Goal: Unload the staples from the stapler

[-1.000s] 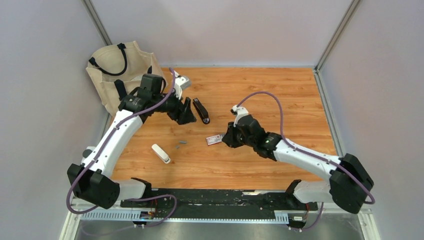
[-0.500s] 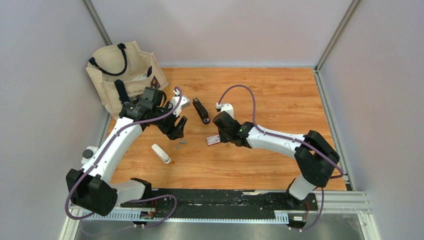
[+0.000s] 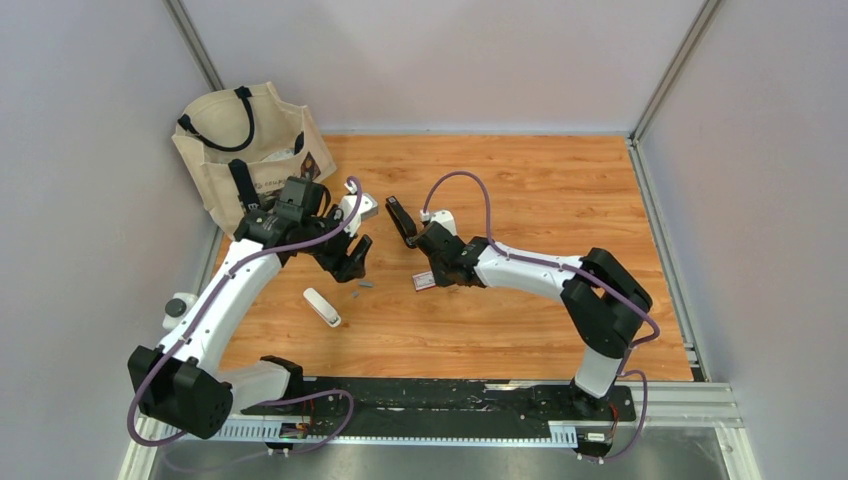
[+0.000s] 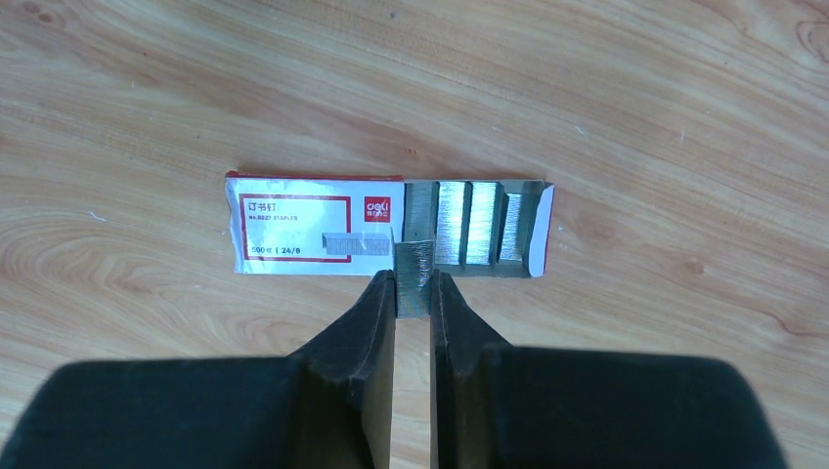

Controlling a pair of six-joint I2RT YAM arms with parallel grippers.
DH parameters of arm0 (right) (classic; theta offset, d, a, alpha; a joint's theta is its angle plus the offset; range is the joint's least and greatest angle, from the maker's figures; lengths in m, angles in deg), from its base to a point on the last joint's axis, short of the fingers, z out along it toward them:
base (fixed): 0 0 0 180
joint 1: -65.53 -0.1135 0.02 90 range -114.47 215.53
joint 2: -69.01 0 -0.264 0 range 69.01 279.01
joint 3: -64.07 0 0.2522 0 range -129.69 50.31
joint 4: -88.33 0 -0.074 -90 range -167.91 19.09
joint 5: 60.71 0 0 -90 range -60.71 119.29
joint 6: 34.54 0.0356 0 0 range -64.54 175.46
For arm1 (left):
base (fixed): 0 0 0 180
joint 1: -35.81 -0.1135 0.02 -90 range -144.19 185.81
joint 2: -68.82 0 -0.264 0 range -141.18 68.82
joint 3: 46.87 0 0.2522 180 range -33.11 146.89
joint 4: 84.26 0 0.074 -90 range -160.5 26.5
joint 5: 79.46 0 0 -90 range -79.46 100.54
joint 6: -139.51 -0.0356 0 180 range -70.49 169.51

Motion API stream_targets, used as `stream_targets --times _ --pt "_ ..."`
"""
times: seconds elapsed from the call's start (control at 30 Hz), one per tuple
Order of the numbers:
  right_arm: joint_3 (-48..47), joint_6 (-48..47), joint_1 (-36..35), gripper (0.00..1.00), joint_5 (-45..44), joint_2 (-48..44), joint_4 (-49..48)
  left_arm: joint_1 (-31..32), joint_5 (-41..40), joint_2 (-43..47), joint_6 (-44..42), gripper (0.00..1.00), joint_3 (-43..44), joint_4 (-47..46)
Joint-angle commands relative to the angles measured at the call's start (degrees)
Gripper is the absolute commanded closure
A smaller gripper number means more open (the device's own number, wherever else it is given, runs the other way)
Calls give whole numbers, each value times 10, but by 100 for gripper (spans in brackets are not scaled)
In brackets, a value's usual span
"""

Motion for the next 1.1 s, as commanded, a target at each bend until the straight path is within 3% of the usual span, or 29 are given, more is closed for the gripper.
stream_targets --times 0.0,1.07 --pt "-24 -8 6 100 13 5 13 -2 -2 15 -17 23 0 -4" --pt "-45 -5 20 99 39 34 35 -2 5 32 -10 23 -19 -16"
